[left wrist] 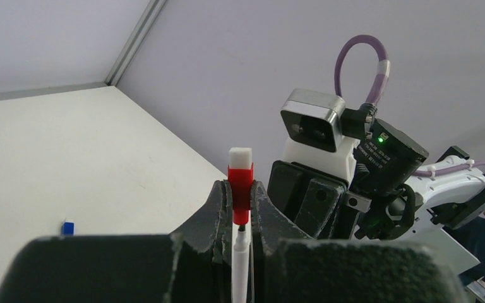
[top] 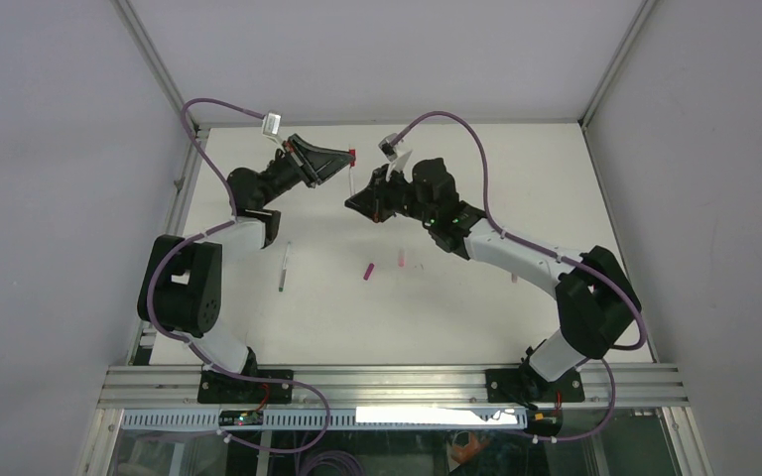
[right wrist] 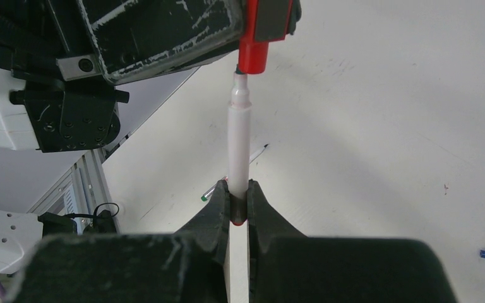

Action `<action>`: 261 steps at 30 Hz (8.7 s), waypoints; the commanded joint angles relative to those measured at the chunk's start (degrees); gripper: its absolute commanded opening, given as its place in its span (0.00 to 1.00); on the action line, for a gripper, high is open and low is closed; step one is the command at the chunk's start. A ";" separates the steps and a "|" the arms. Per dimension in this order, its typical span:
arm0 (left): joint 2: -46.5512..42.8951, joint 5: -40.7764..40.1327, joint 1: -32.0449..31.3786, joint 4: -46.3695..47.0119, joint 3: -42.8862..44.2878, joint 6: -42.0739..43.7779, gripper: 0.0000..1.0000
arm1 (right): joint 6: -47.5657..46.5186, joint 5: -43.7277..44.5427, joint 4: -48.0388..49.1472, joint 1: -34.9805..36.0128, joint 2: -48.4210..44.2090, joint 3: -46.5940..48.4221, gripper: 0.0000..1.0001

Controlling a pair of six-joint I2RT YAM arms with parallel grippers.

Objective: Insert the pens into the pen caps

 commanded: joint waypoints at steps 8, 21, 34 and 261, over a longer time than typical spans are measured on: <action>-4.36 1.06 -0.80 8.92 -0.52 0.60 0.00 | -0.32 -0.15 2.78 -0.41 1.36 2.48 0.00; -3.70 1.06 -0.80 8.88 -0.48 0.80 0.00 | -1.13 0.18 1.83 -0.76 -1.21 2.80 0.00; -2.81 1.24 -0.75 8.88 -0.08 0.89 0.00 | -1.10 0.05 1.53 -0.76 -2.25 3.08 0.00; 11.62 26.61 -4.11 7.58 18.21 3.92 0.00 | -4.10 1.61 -5.32 -0.42 -7.38 -1.41 0.00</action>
